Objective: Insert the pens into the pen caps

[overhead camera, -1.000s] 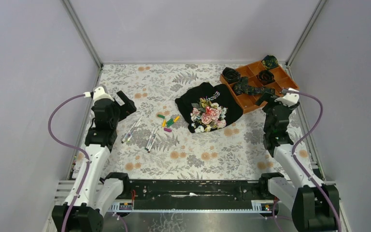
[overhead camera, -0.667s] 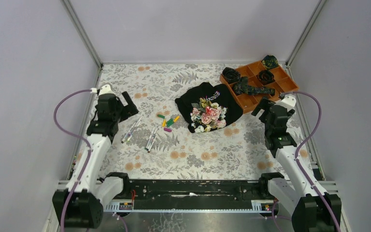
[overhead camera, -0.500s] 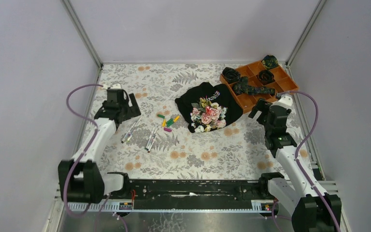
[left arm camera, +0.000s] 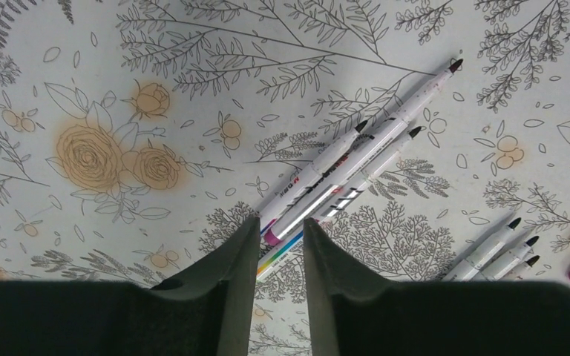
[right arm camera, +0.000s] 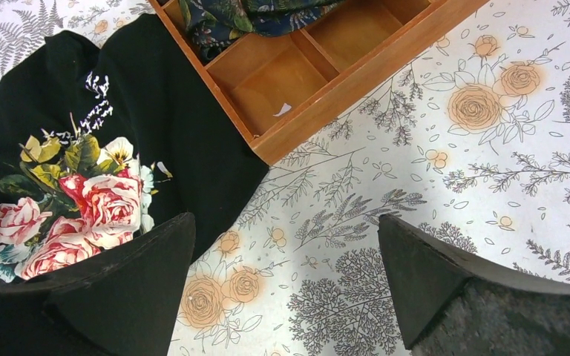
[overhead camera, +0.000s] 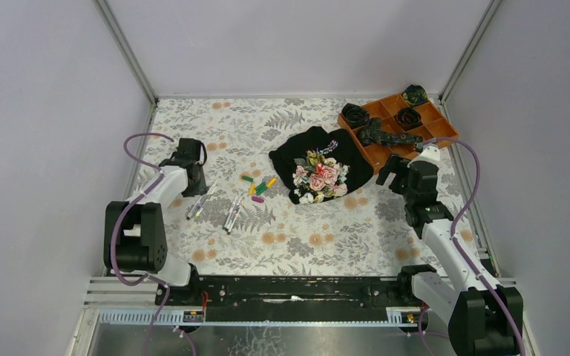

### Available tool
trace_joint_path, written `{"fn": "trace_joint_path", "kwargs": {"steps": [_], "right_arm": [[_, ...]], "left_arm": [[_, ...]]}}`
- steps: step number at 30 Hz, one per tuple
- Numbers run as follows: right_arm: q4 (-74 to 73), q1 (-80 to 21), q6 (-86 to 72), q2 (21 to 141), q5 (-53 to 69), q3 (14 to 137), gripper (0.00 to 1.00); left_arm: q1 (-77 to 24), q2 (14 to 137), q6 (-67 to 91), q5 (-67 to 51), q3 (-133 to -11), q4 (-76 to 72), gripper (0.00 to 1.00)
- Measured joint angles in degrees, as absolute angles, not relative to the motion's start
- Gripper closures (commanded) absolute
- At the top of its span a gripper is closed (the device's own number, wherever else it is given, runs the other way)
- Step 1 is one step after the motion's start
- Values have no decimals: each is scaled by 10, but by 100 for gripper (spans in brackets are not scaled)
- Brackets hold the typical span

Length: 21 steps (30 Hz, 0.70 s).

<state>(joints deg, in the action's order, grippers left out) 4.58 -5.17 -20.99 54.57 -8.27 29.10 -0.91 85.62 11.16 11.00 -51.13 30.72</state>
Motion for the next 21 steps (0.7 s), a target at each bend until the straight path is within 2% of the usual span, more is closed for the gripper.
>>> {"fn": "trace_joint_path", "kwargs": {"steps": [21], "right_arm": [[46, -52, -210, 559, -82, 291, 2]], "left_arm": [[1, 924, 92, 104, -538, 312, 76]]}}
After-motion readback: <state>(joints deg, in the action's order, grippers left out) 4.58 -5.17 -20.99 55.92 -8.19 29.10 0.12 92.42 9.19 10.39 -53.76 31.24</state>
